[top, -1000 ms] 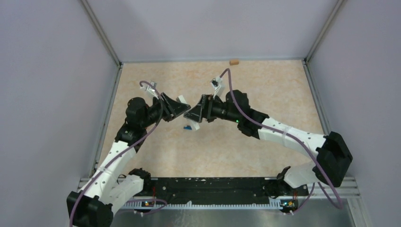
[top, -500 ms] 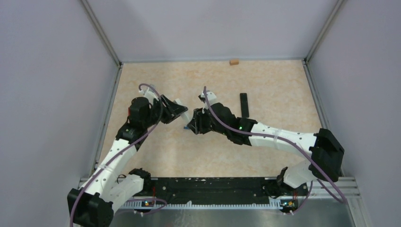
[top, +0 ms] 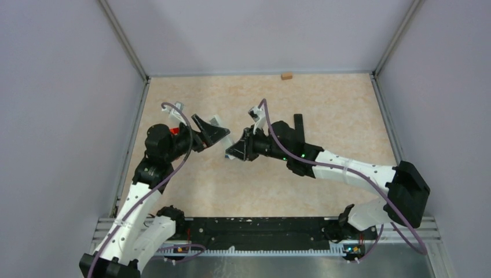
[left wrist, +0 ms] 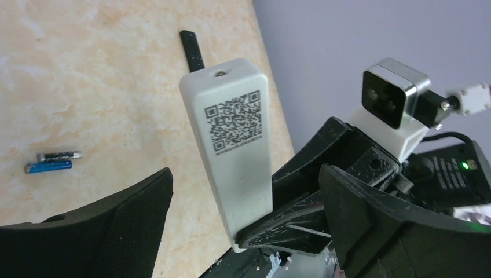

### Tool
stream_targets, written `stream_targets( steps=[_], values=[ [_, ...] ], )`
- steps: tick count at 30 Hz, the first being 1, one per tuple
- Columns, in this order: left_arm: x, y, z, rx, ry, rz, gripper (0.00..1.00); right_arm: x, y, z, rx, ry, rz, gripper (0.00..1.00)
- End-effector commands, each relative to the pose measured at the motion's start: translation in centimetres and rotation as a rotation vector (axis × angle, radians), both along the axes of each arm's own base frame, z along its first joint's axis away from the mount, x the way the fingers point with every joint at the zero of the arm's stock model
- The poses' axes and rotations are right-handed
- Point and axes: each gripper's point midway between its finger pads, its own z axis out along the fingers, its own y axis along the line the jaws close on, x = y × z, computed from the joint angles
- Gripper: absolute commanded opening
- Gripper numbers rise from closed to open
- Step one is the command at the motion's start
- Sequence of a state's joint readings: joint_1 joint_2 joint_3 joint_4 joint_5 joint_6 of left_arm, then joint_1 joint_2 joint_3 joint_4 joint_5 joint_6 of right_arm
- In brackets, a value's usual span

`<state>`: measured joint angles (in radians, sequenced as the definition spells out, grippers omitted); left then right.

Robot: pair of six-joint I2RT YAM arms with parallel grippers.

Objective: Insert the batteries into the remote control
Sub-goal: Adjust the remote control, then remove the battery cover from the center of the board.

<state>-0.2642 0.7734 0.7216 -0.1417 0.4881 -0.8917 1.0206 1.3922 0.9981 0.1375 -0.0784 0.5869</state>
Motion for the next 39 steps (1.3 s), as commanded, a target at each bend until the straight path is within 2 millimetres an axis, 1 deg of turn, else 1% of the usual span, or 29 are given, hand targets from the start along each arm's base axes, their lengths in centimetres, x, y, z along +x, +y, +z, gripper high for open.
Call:
stream_targets(
  steps=[1, 2, 6, 9, 11, 13, 17, 21, 22, 24, 26, 27, 28, 29, 30, 31, 32, 33, 35, 39],
  values=[
    [-1.1, -0.8, 3.0, -0.069, -0.106, -0.118, 0.99, -2.4, 0.2, 6.8, 0.285, -0.001, 0.201, 0.06],
    [-1.3, -0.9, 4.0, -0.091, -0.146, -0.136, 0.97, -2.6, 0.1, 7.4, 0.326, 0.015, 0.23, 0.06],
    [-2.5, -1.3, 6.0, -0.172, -0.218, -0.21, 0.9, -3.6, -0.4, 8.8, 0.421, 0.079, 0.331, 0.07],
    [-3.3, -1.7, 7.1, -0.231, -0.248, -0.264, 0.78, -4.1, -0.4, 9.3, 0.443, 0.12, 0.385, 0.07],
    [-3.6, -1.7, 7.4, -0.259, -0.25, -0.283, 0.69, -4.3, -0.7, 9.6, 0.469, 0.134, 0.415, 0.07],
    [-3.7, -1.7, 7.5, -0.27, -0.252, -0.288, 0.62, -4.5, -0.9, 10.1, 0.493, 0.142, 0.439, 0.07],
    [-3.9, -1.6, 7.9, -0.276, -0.266, -0.296, 0.52, -4.7, -0.9, 9.9, 0.489, 0.167, 0.469, 0.07],
    [-4.1, -1.6, 8.3, -0.276, -0.28, -0.304, 0.48, -4.4, -0.6, 9.0, 0.447, 0.182, 0.466, 0.07],
    [-4.2, -1.7, 8.3, -0.274, -0.28, -0.305, 0.46, -4.3, -0.6, 8.8, 0.437, 0.182, 0.465, 0.07],
    [-4.2, -1.7, 8.2, -0.27, -0.281, -0.308, 0.29, -4.0, -0.5, 8.7, 0.424, 0.177, 0.454, 0.08],
    [-4.2, -1.7, 8.0, -0.266, -0.269, -0.311, 0.08, -3.7, -0.4, 8.7, 0.42, 0.175, 0.436, 0.09],
    [-4.2, -1.7, 7.8, -0.265, -0.262, -0.312, 0.01, -3.4, -0.3, 8.8, 0.42, 0.172, 0.427, 0.11],
    [-4.1, -1.7, 7.7, -0.265, -0.257, -0.312, 0.0, -3.2, -0.2, 8.8, 0.419, 0.169, 0.417, 0.14],
    [-4.1, -1.7, 7.7, -0.266, -0.254, -0.309, 0.0, -3.0, -0.1, 8.9, 0.424, 0.163, 0.405, 0.21],
    [-4.1, -1.7, 7.7, -0.268, -0.254, -0.302, 0.0, -2.7, -0.1, 8.9, 0.428, 0.161, 0.386, 0.3],
    [-4.0, -1.6, 7.8, -0.27, -0.257, -0.294, 0.0, -2.2, -0.2, 8.9, 0.436, 0.16, 0.35, 0.43],
    [-3.7, -1.5, 8.0, -0.273, -0.26, -0.276, 0.0, -1.6, -0.3, 8.9, 0.448, 0.17, 0.307, 0.5],
    [-3.6, -1.3, 8.1, -0.276, -0.264, -0.257, 0.0, -1.1, -0.4, 8.6, 0.459, 0.196, 0.266, 0.54],
    [-3.1, -1.0, 8.5, -0.286, -0.271, -0.212, 0.0, 0.0, -0.5, 8.4, 0.491, 0.229, 0.18, 0.58],
    [-1.8, -0.3, 8.6, -0.315, -0.261, -0.123, 0.0, 0.6, -0.2, 8.6, 0.522, 0.24, 0.039, 0.63]
  ],
)
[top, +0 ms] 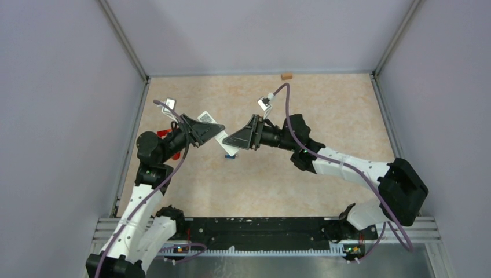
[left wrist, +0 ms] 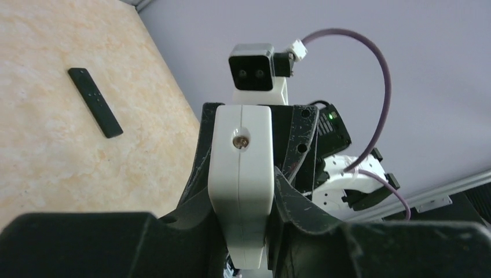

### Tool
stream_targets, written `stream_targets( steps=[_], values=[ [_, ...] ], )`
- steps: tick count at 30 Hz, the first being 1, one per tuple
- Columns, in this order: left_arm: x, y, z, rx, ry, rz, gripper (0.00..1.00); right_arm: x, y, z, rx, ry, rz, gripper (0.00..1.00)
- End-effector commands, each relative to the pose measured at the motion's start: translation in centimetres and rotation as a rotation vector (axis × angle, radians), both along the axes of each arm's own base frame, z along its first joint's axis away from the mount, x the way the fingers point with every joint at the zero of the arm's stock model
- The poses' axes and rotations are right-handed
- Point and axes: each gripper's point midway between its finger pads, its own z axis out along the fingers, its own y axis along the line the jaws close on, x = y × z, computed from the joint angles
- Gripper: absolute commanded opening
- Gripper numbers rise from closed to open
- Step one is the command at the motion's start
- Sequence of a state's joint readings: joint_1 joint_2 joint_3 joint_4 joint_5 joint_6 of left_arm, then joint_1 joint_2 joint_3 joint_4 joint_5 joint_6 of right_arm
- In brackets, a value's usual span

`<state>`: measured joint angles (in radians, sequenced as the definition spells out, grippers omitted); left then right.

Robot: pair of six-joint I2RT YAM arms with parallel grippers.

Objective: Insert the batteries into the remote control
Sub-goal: Remove the battery cover from the center of the board.

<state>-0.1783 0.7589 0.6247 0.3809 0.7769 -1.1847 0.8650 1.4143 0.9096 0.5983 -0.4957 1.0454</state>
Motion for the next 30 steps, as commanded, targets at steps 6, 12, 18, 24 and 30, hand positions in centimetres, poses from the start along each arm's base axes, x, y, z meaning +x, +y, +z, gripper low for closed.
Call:
stream_targets(
  steps=[6, 12, 18, 24, 30],
  values=[
    [1.1, 1.1, 2.2, -0.14, -0.012, 0.097, 0.0, 2.9, 0.3, 0.1, -0.03, 0.103, -0.338, 0.63],
    [0.6, 1.8, 3.6, -0.233, -0.011, 0.12, 0.0, 3.9, -0.4, -2.6, -0.099, 0.117, -0.429, 0.45],
    [-0.2, 2.6, 5.8, -0.315, -0.05, 0.132, 0.0, 3.0, -0.3, -3.4, -0.039, 0.084, -0.378, 0.23],
    [-0.5, 2.9, 7.1, -0.33, -0.089, 0.143, 0.0, 1.2, -0.2, -3.2, -0.011, -0.008, -0.288, 0.17],
    [0.0, 2.9, 6.2, -0.316, -0.074, 0.159, 0.0, 1.2, -1.5, -2.8, 0.017, -0.003, -0.301, 0.29]
  ],
)
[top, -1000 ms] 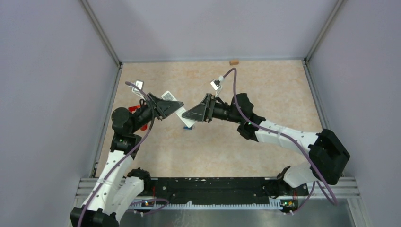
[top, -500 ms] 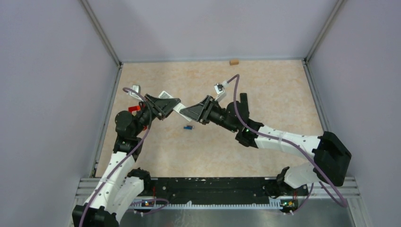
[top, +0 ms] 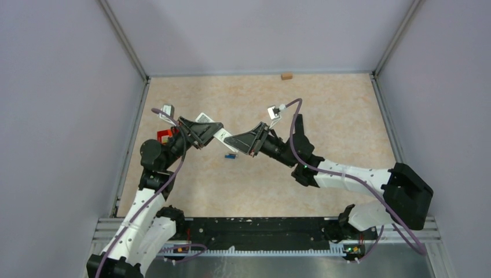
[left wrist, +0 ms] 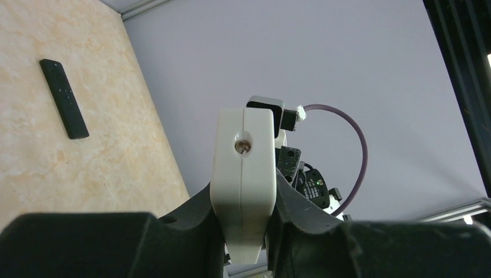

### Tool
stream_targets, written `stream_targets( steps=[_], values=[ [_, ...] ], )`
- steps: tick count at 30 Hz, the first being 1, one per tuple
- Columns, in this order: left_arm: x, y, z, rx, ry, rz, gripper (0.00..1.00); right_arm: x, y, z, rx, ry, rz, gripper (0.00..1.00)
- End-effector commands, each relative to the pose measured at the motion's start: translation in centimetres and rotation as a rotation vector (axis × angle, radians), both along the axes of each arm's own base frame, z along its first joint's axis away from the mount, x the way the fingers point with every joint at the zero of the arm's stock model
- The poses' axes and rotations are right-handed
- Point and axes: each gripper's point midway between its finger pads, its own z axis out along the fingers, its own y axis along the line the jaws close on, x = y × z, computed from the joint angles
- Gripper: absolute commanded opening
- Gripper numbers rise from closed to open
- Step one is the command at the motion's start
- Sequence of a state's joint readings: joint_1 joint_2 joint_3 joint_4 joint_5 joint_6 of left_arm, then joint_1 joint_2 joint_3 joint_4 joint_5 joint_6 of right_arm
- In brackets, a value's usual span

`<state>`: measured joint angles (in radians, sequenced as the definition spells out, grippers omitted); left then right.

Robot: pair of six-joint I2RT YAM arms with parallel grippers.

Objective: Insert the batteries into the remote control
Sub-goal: Remove the battery cover from the center of the board.

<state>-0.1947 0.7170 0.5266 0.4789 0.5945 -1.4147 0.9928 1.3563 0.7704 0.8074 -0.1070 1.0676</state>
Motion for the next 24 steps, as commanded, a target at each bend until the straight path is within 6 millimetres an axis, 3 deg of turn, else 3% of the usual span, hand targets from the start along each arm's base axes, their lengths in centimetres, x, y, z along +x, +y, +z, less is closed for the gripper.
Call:
stream_targets(
  steps=[1, 4, 8, 18, 24],
  values=[
    [-1.3, 1.6, 5.9, -0.1, -0.212, 0.073, 0.0, 1.1, -1.1, -3.8, -0.123, 0.033, -0.05, 0.34],
    [-1.1, 1.6, 5.2, -0.086, -0.226, 0.076, 0.0, 1.7, -0.7, -3.3, -0.147, 0.094, -0.063, 0.56],
    [-0.8, 1.5, 4.4, -0.085, -0.228, 0.077, 0.0, 2.1, 0.0, -3.5, -0.178, 0.184, -0.062, 0.63],
    [0.8, 2.0, 2.1, 0.043, -0.213, 0.172, 0.0, 1.3, 0.0, -4.3, -0.202, 0.322, -0.027, 0.51],
    [1.0, 2.6, 1.6, 0.145, -0.244, 0.235, 0.0, 0.3, -0.3, -3.5, -0.193, 0.356, 0.025, 0.42]
  ],
)
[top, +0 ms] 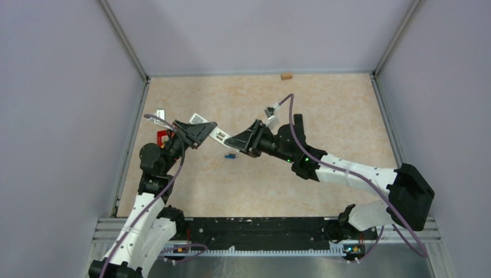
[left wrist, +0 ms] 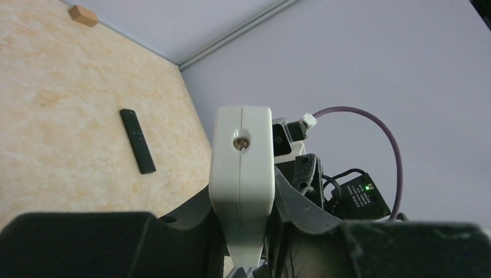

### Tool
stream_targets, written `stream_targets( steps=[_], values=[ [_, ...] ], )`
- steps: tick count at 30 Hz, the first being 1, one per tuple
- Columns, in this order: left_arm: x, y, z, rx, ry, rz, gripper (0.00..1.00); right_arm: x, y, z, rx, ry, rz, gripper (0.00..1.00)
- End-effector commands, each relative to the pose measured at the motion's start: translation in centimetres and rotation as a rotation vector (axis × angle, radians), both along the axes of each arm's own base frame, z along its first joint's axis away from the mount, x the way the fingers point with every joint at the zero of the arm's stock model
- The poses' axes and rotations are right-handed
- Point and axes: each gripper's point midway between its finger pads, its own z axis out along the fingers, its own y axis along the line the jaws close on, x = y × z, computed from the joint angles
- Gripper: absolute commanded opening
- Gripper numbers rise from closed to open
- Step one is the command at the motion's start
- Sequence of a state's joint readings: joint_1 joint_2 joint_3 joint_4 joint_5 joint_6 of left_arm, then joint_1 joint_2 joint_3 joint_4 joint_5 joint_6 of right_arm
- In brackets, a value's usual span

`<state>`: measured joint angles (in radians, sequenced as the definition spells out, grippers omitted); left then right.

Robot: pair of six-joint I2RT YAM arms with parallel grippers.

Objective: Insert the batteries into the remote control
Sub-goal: Remove the battery cover from the center of the board, then place the battery cover at the center of the board.

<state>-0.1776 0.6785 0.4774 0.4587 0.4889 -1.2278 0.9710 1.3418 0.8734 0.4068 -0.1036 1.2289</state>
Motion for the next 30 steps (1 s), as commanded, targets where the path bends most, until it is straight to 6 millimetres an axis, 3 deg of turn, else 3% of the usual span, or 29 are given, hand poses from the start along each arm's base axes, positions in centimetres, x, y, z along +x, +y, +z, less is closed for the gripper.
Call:
stream_targets(
  steps=[1, 8, 17, 21, 25, 28, 30],
  values=[
    [-0.5, 0.9, 3.4, 0.058, -0.152, 0.075, 0.0, -0.8, -0.3, 0.2, -0.023, 0.066, 0.05, 0.39],
    [0.0, 1.4, 2.7, 0.127, -0.148, 0.118, 0.0, -1.4, 0.2, 0.3, 0.002, 0.109, 0.104, 0.15],
    [1.5, 2.4, 0.7, 0.255, -0.12, 0.202, 0.0, -1.5, -0.2, 0.7, -0.02, 0.052, 0.109, 0.03],
    [2.0, 2.6, -0.6, 0.3, -0.095, 0.212, 0.0, -0.5, -1.1, -0.1, -0.09, -0.007, 0.047, 0.0],
    [2.3, 3.2, -2.0, 0.356, -0.057, 0.243, 0.0, 2.1, -4.4, -4.6, -0.282, -0.026, -0.086, 0.0],
    [2.6, 3.9, -3.7, 0.404, -0.002, 0.271, 0.0, 4.2, -7.9, -10.1, -0.435, 0.028, -0.151, 0.0],
    [2.5, 4.0, -4.6, 0.421, 0.024, 0.273, 0.0, 4.4, -9.3, -13.4, -0.5, 0.066, -0.132, 0.0]
  ],
)
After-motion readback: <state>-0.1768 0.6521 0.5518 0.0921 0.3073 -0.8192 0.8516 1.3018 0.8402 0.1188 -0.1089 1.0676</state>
